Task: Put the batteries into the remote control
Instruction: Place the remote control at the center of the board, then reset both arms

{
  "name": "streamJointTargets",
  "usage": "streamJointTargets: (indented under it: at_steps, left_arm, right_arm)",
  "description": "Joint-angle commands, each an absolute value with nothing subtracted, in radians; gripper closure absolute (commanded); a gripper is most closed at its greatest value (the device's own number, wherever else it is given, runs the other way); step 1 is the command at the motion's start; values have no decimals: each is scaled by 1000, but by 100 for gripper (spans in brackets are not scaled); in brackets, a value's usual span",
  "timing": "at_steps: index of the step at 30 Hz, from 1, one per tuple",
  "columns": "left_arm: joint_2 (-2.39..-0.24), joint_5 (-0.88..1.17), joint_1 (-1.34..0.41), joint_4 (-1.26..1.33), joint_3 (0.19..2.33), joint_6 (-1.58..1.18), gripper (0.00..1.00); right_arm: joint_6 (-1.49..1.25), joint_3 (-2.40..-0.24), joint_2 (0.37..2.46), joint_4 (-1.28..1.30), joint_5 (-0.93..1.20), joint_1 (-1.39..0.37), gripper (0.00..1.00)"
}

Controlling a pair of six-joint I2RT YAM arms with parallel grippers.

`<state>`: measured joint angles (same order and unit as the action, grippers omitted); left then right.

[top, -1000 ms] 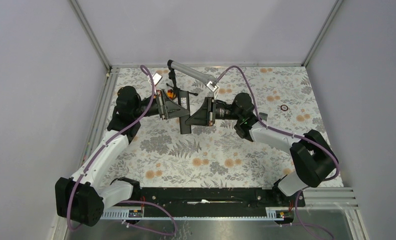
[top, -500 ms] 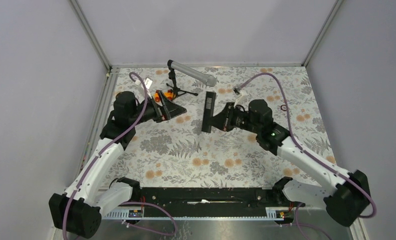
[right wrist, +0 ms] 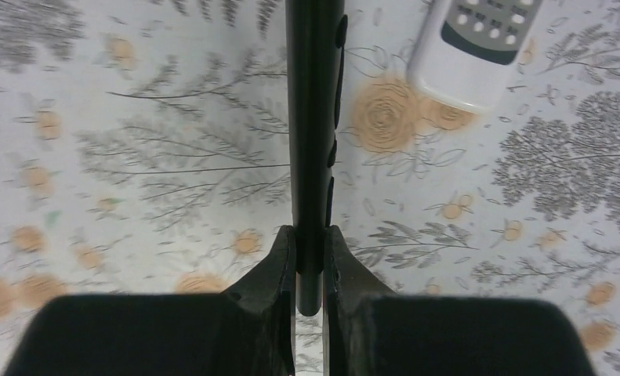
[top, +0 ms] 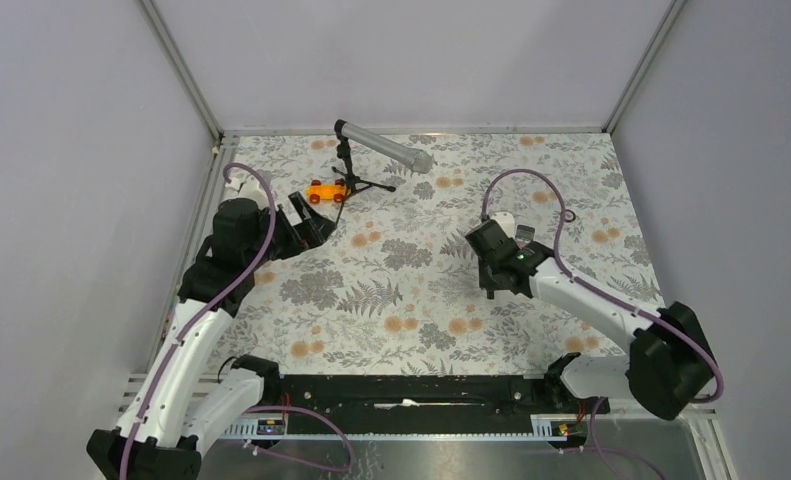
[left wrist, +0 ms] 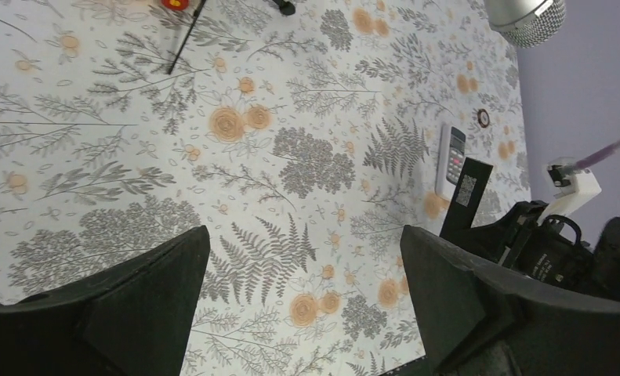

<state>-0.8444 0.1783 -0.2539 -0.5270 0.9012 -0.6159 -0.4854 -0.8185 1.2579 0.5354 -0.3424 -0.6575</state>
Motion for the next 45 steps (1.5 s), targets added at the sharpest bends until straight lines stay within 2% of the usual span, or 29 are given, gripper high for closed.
streamJointTargets:
  at_steps: [1,7,10,11,14,15,18,23,28,32,33,39,45]
  left_arm:
    - [-810,98,-252,-567,965,-570,1]
    - [-814,94,-252,-592,998,-562,1]
    - [-815,88,-251,-614,1016,-563,1]
    - [-819,99,-250,-623,1025,-566,1]
    - [-844,143,-250,-650,1068,-563,1]
    - [-848,145,-250,-661,1079,-564,1]
    - [-869,129,-250,-706,1116,-561,1]
    - [-885,81,-249,-785,1184,-554,1]
    - [-867,5,-250,-847,1260,-542,1]
    - [-806,-56,-249,-858,1314,-498,1]
    - [-790,-90,-250,-872,1332,-488,1]
    - [-664,-214,-250,-899,1377,-427,1]
    - [-599,-246,-250,-868,1357,-402,1]
  right_arm:
    - [-445,-871,1364,592,-497,-650,100]
    - [-421,-1000,1617,673,-525,-648,100]
    - [-409,-1029,1667,668,-523,-648,99]
    - [-403,-1039,1669,668,-512,-649,90]
    - [-387,-1052,1626,656,-442,-649,54]
    - [-381,-1051,1595,650,-408,-648,45]
    - [-362,-1034,1496,611,-290,-648,30]
    - [-396,-1043,1306,638,-279,-639,24]
    - [-395,-1075,1053,646,-477,-621,18]
    - [-257,-1112,820,568,-585,-620,2]
    - [-230,-1115,771,538,-621,-620,1]
    - [-76,-1104,522,325,-792,-621,0]
    - [49,-1069,407,193,-895,-621,1]
